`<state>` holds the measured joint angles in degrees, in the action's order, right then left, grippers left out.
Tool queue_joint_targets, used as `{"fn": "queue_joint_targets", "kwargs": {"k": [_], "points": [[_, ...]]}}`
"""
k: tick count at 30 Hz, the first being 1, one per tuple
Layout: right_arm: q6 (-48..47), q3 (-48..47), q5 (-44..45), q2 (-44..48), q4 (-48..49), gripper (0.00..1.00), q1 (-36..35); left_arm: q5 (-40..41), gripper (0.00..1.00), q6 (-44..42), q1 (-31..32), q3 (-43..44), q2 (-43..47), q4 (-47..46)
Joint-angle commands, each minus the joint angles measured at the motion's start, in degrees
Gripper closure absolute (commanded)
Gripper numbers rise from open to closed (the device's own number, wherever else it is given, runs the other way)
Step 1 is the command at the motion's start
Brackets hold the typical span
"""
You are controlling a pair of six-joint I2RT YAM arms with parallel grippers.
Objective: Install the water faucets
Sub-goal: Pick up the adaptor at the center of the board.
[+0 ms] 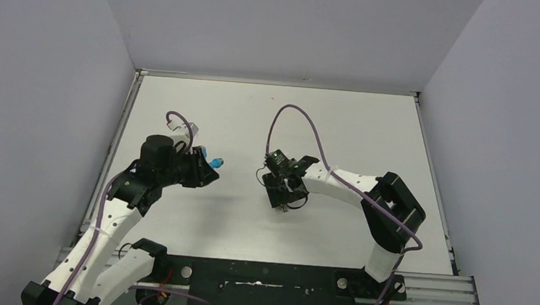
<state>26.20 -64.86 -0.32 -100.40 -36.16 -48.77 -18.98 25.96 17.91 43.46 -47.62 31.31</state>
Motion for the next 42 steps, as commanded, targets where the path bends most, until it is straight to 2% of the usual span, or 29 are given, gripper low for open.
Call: {"fn": "queue_joint_targets", "kwargs": {"k": [1,21,28,34,42], "points": [[-0.8,-1.04,-1.19,-0.25,0.64,0.5,0.34,-2.12,1.0,-1.19,-0.25,3.6,0.8,-2.04],[-2.19,-3.52,-2.44,-4.83,-2.99,0.51,1.89,-3.78,1.0,-0.7,-0.25,3.38,0.02,-3.44],[-1.36,-4.13,-2.87,-5.42,-4.33,0.55,1.79,-4.2,1.0,-0.29,-0.25,3.03,-0.27,-4.15],[0.84,-3.11,-2.85,-4.29,-5.23,0.51,0.92,-4.31,1.0,-0.29,-0.25,2.87,-0.18,-4.22],[1.85,-2.24,-2.1,-4.42,-4.14,0.6,0.87,-4.4,1.0,-0.12,-0.24,2.42,0.13,-4.5]]}}
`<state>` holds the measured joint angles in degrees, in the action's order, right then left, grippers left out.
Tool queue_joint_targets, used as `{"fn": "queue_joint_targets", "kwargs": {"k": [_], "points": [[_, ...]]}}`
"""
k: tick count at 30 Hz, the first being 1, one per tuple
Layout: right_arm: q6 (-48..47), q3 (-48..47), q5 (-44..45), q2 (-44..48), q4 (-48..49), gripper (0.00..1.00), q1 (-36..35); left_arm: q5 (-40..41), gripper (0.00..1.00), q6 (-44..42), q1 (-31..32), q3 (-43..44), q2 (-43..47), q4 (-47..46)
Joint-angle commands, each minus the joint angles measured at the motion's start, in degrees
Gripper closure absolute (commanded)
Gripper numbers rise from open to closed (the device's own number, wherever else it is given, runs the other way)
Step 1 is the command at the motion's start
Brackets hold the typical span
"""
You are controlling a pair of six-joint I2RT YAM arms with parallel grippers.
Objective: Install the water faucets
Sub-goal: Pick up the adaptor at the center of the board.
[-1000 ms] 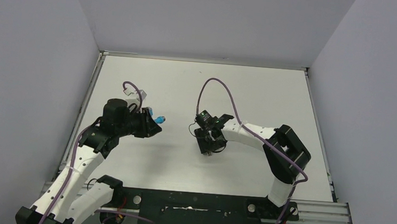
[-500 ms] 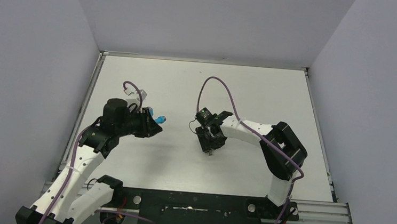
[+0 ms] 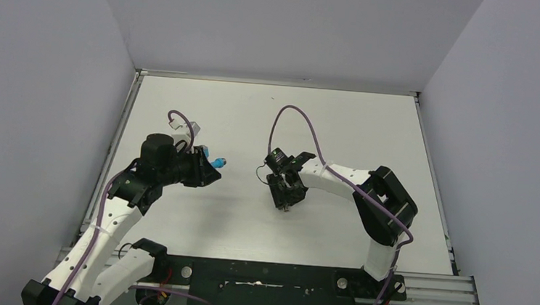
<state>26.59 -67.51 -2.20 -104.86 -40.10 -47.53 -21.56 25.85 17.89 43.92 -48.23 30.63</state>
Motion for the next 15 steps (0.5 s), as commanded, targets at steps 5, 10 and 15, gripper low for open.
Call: {"fn": "queue_joint_targets", "kwargs": {"k": [5,10,15], "points": [[1.21,-0.15,0.74,-0.66,-0.01,0.69,0.16,-1.57,1.0,0.27,-0.22,1.87,1.1,-3.83],[0.5,-0.02,2.01,1.6,0.73,0.89,0.23,-1.41,1.0,0.59,-0.21,2.17,1.86,-4.07],[-4.45,-2.12,7.19,11.93,2.66,1.0,0.33,-3.54,1.0,0.11,-0.18,4.13,2.09,-5.32]]}}
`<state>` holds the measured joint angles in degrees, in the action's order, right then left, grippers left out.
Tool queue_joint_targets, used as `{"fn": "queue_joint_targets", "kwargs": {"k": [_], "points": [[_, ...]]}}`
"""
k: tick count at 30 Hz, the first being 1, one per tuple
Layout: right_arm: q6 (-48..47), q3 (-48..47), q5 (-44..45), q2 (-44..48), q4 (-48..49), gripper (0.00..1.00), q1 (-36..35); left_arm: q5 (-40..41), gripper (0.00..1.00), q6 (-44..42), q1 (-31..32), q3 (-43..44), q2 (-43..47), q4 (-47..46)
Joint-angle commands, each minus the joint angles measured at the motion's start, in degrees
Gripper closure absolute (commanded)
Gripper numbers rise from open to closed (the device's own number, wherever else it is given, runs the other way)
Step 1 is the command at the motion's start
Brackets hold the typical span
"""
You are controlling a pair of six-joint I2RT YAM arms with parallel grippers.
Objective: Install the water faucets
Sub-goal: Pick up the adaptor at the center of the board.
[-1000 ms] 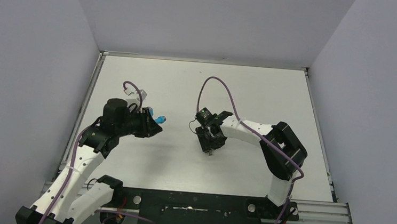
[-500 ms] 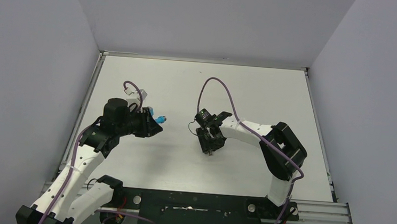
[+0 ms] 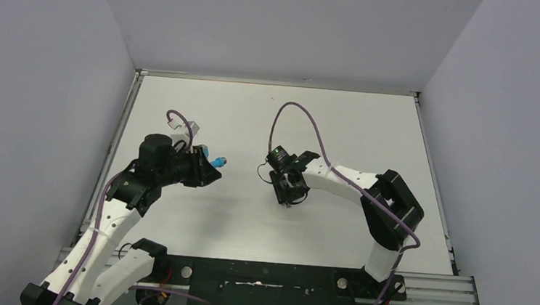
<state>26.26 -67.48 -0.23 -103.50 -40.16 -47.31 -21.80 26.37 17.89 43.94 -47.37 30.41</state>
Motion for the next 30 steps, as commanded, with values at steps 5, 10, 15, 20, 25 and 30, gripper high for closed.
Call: {"fn": "queue_joint_targets", "kwargs": {"k": [5,10,15,20,25,30], "points": [[-15.56,4.33,1.59,29.28,18.96,1.0,1.29,-8.73,1.0,0.84,-0.14,6.67,1.74,-10.28],[-28.8,12.38,-8.22,46.39,35.48,1.0,1.44,-14.09,1.0,2.72,-0.07,11.05,1.03,-14.25],[-32.44,12.76,-15.88,55.72,44.05,1.0,1.43,-23.74,1.0,6.77,-0.05,13.54,0.48,-23.36],[-34.83,7.95,-25.38,57.19,43.21,1.0,1.29,-30.3,1.0,11.17,-0.03,14.25,1.07,-34.54],[-40.8,3.74,-36.92,56.25,41.8,0.99,0.67,-34.45,1.0,13.09,0.02,15.87,1.07,-39.92],[-51.63,-2.59,-39.49,53.96,32.22,1.0,-2.51,-40.08,1.0,11.85,2.38,18.59,0.35,-40.03]]}}
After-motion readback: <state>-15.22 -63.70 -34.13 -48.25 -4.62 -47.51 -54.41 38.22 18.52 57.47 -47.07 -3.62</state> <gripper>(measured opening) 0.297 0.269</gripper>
